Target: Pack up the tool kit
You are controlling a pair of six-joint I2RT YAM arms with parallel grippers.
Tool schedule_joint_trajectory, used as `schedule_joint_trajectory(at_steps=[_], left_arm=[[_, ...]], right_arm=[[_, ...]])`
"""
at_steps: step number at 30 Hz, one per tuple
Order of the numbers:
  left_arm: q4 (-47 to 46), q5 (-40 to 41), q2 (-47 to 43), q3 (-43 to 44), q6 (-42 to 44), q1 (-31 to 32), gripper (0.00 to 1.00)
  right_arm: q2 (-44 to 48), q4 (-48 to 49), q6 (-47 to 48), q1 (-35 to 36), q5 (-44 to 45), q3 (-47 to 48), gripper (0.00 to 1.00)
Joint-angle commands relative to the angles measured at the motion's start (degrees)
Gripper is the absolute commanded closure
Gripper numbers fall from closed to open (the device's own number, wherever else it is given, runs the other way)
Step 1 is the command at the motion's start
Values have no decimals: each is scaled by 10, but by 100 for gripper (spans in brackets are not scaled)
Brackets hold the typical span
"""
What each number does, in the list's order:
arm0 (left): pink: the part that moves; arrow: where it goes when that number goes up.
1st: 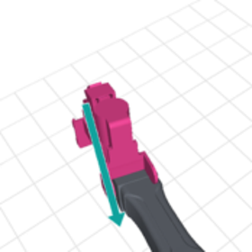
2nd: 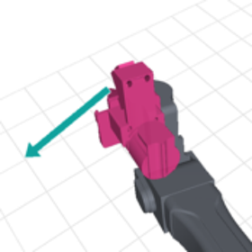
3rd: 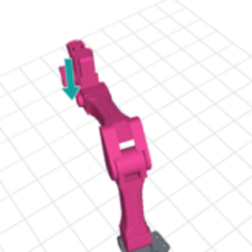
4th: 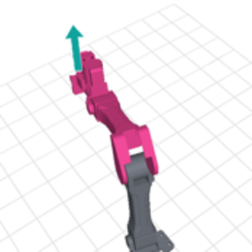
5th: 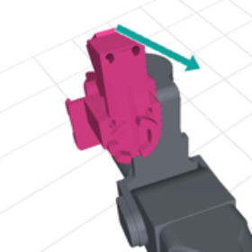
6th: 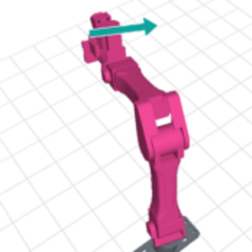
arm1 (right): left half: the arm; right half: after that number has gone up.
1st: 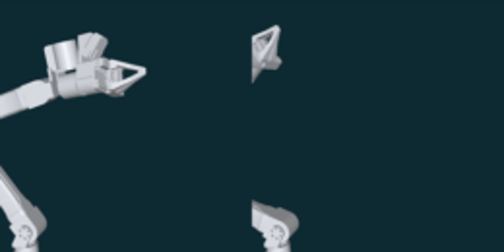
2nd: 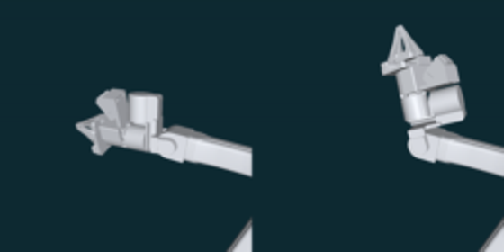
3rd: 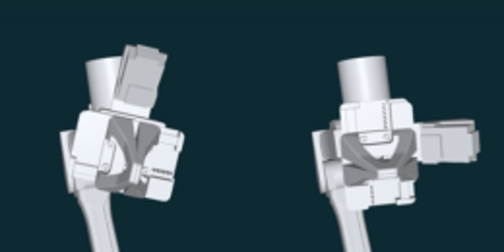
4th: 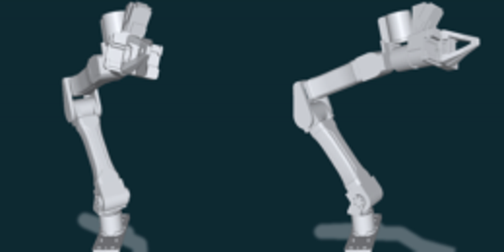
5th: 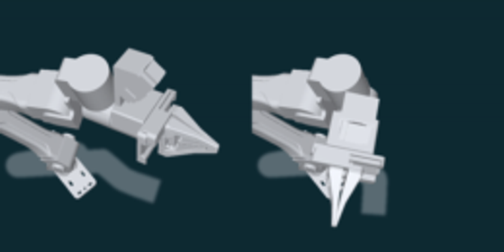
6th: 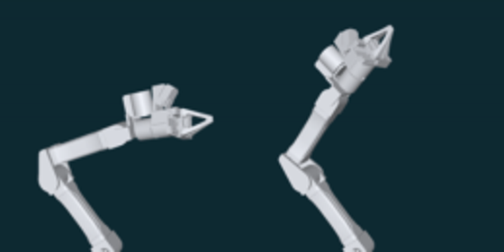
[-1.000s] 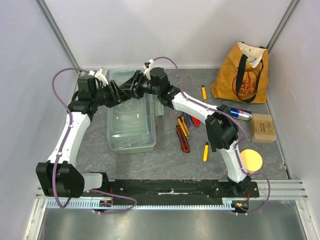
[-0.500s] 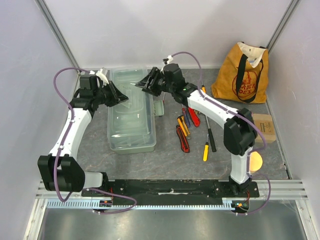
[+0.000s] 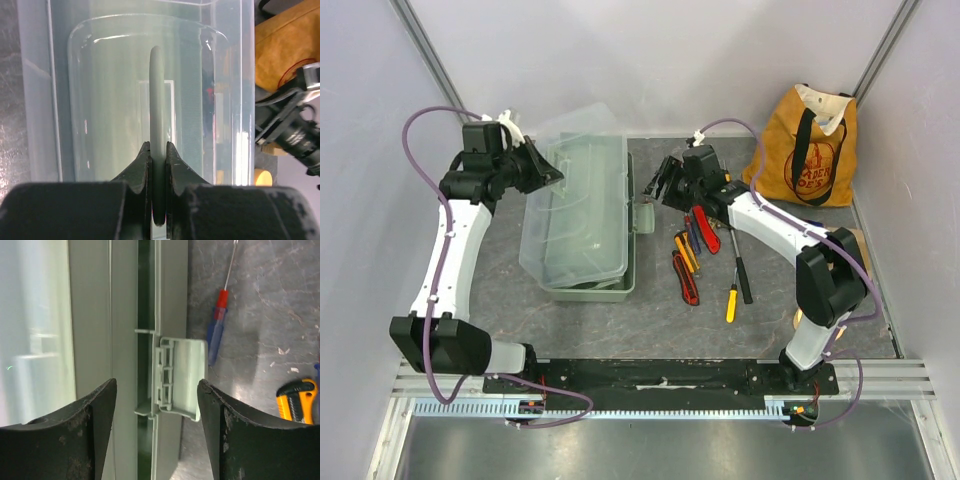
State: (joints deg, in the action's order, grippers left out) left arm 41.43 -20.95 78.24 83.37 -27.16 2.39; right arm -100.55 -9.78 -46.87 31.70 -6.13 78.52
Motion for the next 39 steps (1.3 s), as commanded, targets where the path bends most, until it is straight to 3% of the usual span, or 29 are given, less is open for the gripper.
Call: schedule_joint_trajectory(at_steps=[1,6,13,22,26,30,36,39], left_arm=[[-80,-9,-13,109,-4,4,98],[-63,18,0,138,0,4,98],[-54,36,3,135,1,4,98],[-47,32,13,136,6,0,98],[-47,28,21,140,5,-10,98],[-55,14,39,154,1,-23,98],[-88,-36,67,154,19,-78,98],[-100,-59,76,144,25,-102,98]], right_arm=[[4,3,70,3,-41,-2,27],[-17,-14,109,7,-62,13,30],[-57,-62,138,29,-27,49,44],[-101,-71,156,65,-2,90,50],[-127,-99,162,71,45,114,60],[-141,-133,159,71,120,133,80],[-141,-170,177,69,196,157,98],[-137,-178,177,69,223,159,100]])
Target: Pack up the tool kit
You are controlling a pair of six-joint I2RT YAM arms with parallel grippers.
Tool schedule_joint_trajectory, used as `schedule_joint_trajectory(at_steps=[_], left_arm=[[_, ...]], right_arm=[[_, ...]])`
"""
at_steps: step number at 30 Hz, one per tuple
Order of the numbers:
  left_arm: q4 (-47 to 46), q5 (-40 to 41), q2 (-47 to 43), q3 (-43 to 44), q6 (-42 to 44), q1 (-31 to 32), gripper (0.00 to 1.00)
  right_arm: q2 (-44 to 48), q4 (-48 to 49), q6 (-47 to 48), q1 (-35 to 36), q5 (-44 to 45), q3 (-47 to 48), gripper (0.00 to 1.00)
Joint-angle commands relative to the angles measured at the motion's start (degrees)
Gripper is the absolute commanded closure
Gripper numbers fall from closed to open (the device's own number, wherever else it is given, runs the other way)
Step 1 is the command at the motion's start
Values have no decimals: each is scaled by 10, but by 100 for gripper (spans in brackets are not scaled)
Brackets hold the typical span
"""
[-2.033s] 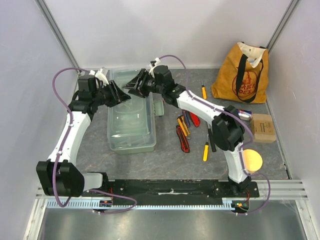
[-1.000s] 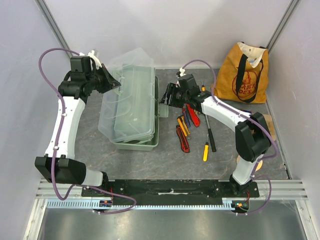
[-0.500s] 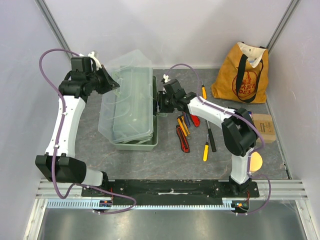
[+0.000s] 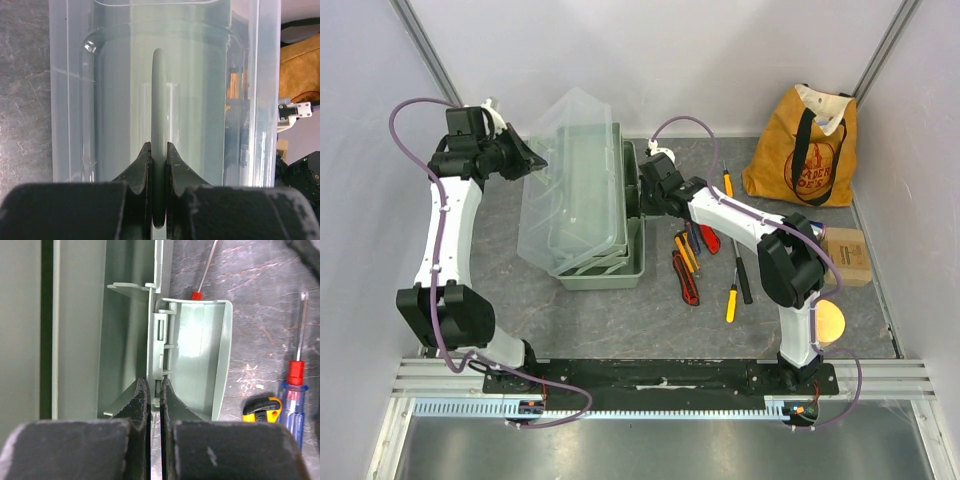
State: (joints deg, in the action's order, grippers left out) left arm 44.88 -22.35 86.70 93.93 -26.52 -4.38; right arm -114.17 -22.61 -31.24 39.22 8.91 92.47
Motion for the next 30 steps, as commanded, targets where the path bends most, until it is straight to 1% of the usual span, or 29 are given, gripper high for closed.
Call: schedule_joint_trajectory(at_steps=[1,8,14,17,18,19,21,25,27,28,30], left_arm=[[-143,-57,-7,32,17,-48,98],[-195,-120,11,-13,9,-101,98],[-208,-125,20,-47,9,-135,97],[-216,-125,22,-66,5,-156,94],[-216,-121,24,-70,2,-163,90],[-212,-112,23,-74,-4,-168,80],[-212,-107,20,-88,-10,-182,73],[-233,-102,5,-125,-20,-195,49],[-240,-99,-1,-134,-20,-193,34],[-241,-96,-4,-139,-21,-195,31],[-240,-84,-6,-147,-21,-195,28]], right_arm=[[1,-52,22,-6,82,17,100],[8,-68,10,-10,138,17,100],[14,-84,0,-16,164,21,100],[16,-83,-3,-22,162,19,100],[17,-84,-4,-23,162,19,100],[17,-84,-4,-25,161,19,100],[17,-85,-6,-24,156,19,100],[12,-83,-8,-24,139,22,98],[9,-83,-9,-25,131,23,98],[8,-84,-9,-25,129,23,98],[6,-84,-11,-24,124,24,98]])
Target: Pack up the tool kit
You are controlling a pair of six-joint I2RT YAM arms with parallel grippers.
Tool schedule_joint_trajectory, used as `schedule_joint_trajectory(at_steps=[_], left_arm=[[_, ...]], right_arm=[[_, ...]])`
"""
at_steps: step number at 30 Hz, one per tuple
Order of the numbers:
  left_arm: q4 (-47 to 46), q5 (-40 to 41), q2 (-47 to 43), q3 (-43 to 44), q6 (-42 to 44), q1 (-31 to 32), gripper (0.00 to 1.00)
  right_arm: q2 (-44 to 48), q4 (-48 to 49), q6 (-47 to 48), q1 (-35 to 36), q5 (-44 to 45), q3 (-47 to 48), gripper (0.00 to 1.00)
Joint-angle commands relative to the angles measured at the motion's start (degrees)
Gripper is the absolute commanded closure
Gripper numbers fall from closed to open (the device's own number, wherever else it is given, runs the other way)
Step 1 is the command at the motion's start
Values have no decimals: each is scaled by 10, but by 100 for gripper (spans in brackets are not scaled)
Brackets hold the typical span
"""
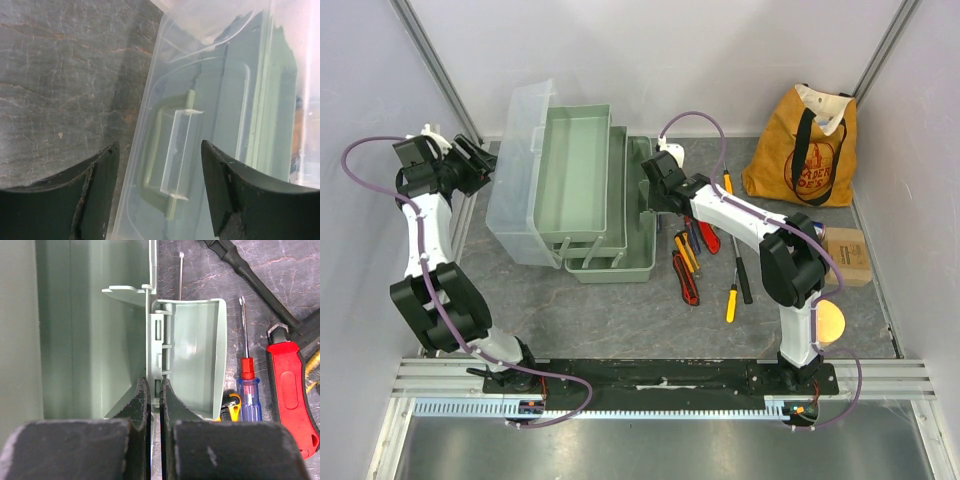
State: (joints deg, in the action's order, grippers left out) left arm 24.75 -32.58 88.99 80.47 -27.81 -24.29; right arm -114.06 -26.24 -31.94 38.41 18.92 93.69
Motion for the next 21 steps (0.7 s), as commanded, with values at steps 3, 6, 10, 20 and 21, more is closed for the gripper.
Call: schedule_joint_trajectory(at_steps=[3,6,10,20,21], left_arm=[[-37,34,-29,-25,-7,2,25],[-40,35,-29,-36,-2,2,25],[-16,107,-31,-33,12,2,25],[-9,189,-22,-34,76,3,42],[-9,196,-22,-36,79,3,46]], right_arm=[[3,-47,-5,-17,19,11,97],[0,-46,-6,-17,11,12,96],[-3,-46,-9,-17,2,11,94],[-13,-44,-6,-18,-19,12,92],[-13,-43,-5,-19,-19,12,92]])
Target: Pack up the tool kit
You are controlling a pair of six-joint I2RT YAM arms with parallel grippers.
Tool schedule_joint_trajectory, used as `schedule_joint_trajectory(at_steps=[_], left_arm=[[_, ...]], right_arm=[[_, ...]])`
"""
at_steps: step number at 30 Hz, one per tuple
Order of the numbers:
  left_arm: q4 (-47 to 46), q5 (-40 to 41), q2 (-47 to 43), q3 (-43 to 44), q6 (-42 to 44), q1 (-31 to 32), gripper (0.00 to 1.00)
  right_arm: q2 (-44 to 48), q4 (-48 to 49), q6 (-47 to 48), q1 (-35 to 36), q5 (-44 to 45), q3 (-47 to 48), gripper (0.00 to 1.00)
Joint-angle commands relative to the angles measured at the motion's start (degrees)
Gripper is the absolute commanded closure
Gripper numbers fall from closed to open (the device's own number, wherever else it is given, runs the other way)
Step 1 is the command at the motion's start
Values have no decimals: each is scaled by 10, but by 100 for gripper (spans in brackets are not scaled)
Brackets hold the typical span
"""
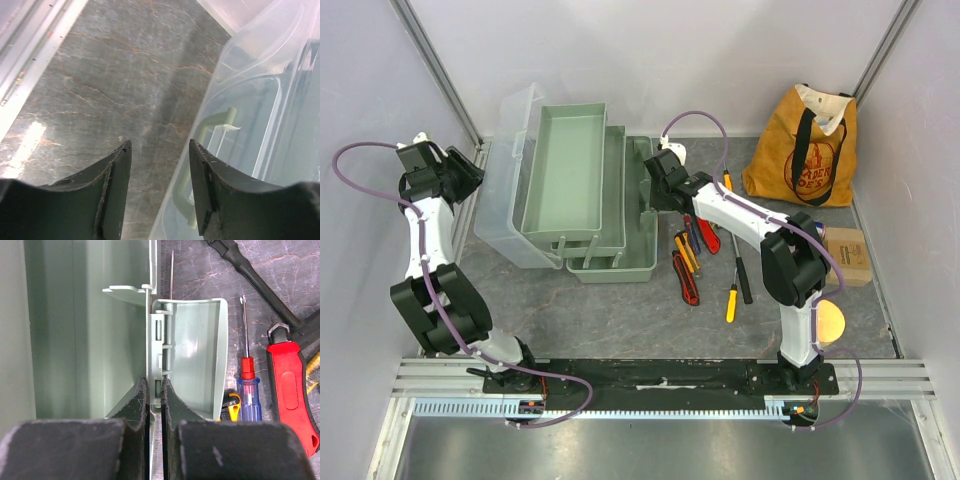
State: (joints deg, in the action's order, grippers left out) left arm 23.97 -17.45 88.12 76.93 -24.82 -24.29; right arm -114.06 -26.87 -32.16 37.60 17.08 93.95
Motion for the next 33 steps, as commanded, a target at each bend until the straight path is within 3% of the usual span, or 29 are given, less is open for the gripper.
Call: schedule_joint_trajectory(at_steps=[1,3,7,10,16,20,33], left_arm=[[-1,50,-13,-3,52,4,50],[-8,63,-14,-12,63,5,58],[-44,81,-18,-44,101,8,63],[-81,65,-23,-77,138,15,64],[-118,147,-20,-114,215,44,64],[-124,212,-2,-105,224,44,65],[-87,277,46,-28,236,44,63]], right_arm=[[-15,-36,-3,-12,-3,11,92],[-19,-35,-3,-12,-8,11,92],[-24,-33,-4,-13,-20,9,92],[-26,-34,1,-15,-27,4,92],[-39,-31,3,-15,-42,10,92],[-49,-32,2,-15,-56,12,92],[-54,-26,-4,-15,-72,4,92]])
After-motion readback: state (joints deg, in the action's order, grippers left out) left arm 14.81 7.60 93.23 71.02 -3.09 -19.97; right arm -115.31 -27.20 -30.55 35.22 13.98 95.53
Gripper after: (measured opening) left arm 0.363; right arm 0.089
